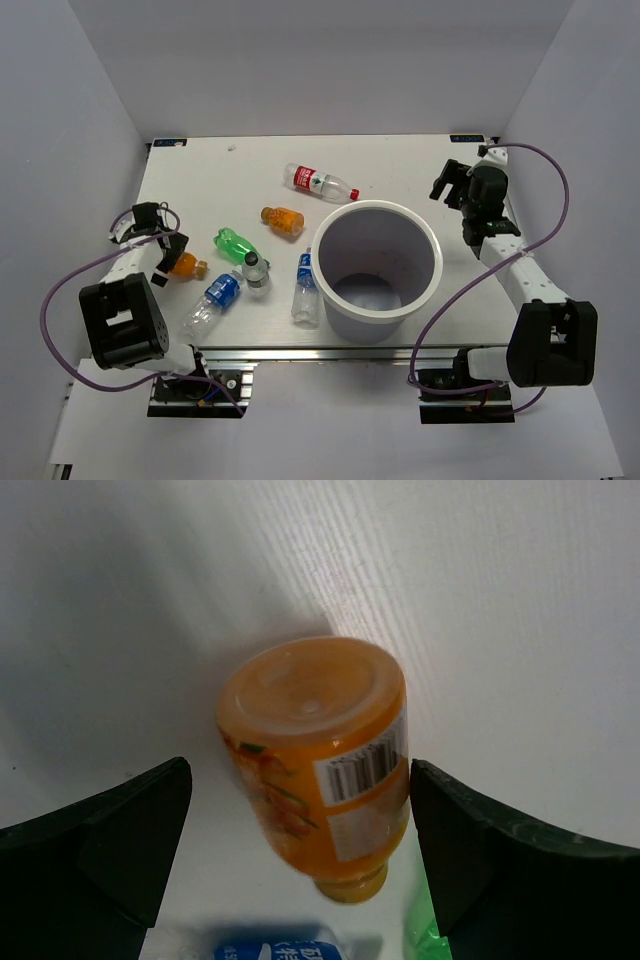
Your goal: Put the plastic bottles in the bin
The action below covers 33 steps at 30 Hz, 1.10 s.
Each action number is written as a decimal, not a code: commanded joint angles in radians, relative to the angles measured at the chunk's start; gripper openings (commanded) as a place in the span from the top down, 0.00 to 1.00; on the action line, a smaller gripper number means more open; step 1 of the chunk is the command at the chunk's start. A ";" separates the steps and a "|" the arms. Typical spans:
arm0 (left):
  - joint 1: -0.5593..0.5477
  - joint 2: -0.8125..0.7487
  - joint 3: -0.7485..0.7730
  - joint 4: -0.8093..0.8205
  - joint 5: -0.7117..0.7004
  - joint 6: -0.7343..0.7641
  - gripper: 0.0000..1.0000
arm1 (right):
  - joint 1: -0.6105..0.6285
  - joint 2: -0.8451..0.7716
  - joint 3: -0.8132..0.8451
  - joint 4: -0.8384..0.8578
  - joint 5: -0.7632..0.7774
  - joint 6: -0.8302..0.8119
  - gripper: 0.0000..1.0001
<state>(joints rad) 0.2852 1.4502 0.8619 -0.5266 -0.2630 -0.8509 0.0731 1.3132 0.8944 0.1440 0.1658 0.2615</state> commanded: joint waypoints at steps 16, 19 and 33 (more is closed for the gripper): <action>-0.012 -0.161 0.161 0.198 0.264 0.018 0.77 | -0.004 -0.080 -0.058 0.005 -0.006 0.087 0.11; -0.102 -0.220 0.228 0.267 0.349 0.053 0.73 | -0.012 -0.103 -0.089 -0.013 -0.015 0.100 0.11; -0.746 -0.130 0.574 0.436 0.708 0.332 0.65 | -0.024 -0.265 -0.146 -0.027 -0.067 0.142 0.11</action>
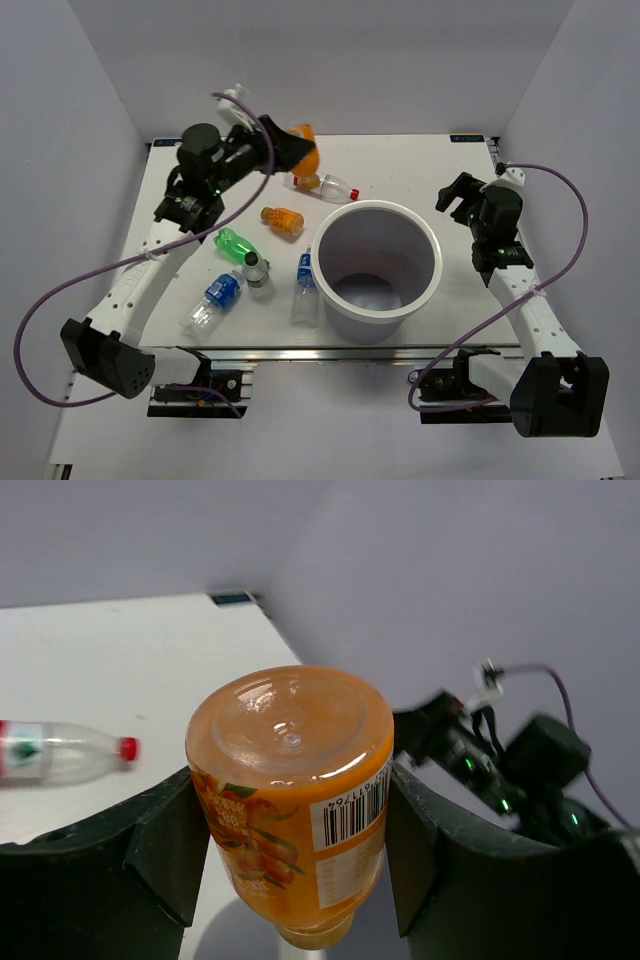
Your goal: Put the plastic bottles in the bin
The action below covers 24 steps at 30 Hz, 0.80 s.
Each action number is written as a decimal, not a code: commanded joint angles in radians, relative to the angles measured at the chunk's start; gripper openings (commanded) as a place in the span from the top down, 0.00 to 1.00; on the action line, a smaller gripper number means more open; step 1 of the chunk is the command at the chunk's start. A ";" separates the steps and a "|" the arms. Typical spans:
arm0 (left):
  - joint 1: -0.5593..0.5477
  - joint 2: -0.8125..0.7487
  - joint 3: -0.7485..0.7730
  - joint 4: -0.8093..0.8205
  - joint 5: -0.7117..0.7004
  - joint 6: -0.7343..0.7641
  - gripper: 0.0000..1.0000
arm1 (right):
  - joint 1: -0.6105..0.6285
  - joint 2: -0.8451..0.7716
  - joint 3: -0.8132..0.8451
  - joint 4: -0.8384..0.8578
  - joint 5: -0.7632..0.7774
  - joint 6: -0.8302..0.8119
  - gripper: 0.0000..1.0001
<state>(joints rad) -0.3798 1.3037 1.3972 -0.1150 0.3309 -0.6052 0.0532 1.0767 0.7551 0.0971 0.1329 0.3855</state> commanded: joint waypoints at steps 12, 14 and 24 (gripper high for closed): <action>-0.324 0.060 0.002 -0.029 0.071 0.159 0.02 | -0.004 -0.050 -0.020 0.035 -0.107 0.018 0.11; -0.323 0.066 0.022 -0.052 0.053 0.160 0.02 | -0.006 -0.050 -0.022 0.035 -0.104 0.016 0.11; -0.324 0.010 0.007 -0.261 -0.557 0.194 0.02 | -0.006 -0.037 -0.017 0.024 -0.062 0.000 0.11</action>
<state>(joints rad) -0.7074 1.3731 1.4158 -0.2840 0.0875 -0.4225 0.0525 1.0458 0.7357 0.0994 0.0475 0.3923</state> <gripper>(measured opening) 0.982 0.895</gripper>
